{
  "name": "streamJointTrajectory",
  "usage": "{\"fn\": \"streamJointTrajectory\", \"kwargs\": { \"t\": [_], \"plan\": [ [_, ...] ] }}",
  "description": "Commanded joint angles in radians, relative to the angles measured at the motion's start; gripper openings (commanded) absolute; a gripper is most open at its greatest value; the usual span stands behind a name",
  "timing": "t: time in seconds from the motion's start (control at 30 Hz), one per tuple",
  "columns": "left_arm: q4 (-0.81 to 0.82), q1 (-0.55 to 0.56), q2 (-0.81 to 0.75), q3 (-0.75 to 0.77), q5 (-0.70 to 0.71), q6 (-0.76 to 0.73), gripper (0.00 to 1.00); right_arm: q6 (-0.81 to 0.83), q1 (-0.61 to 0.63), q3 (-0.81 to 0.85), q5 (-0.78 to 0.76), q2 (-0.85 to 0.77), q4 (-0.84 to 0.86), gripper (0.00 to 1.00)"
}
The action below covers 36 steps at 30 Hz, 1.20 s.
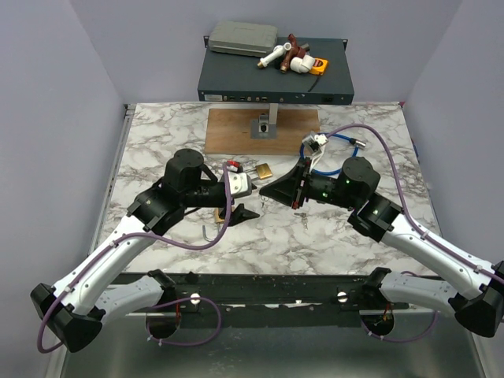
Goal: Unlock with the key
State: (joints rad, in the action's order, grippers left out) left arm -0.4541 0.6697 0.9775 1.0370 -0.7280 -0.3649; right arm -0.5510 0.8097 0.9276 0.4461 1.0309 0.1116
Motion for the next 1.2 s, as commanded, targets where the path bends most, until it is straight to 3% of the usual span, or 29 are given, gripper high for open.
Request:
{"fn": "streamJointTrajectory", "kwargs": {
  "t": [0.0, 0.47, 0.7, 1.17],
  "plan": [
    [0.046, 0.02, 0.02, 0.043, -0.037, 0.03, 0.67, -0.024, 0.008, 0.024, 0.034, 0.001, 0.01, 0.01],
    [0.06, 0.057, 0.024, 0.039, -0.036, 0.063, 0.38, -0.064, 0.019, -0.014, -0.008, -0.008, 0.084, 0.01],
    [0.015, 0.057, -0.002, 0.046, -0.024, 0.049, 0.04, -0.043, 0.02, -0.034, -0.041, -0.03, 0.048, 0.01],
    [-0.129, 0.056, -0.062, 0.096, -0.026, 0.041, 0.0, 0.019, 0.021, -0.038, -0.078, -0.063, -0.041, 0.01]
  ]
}}
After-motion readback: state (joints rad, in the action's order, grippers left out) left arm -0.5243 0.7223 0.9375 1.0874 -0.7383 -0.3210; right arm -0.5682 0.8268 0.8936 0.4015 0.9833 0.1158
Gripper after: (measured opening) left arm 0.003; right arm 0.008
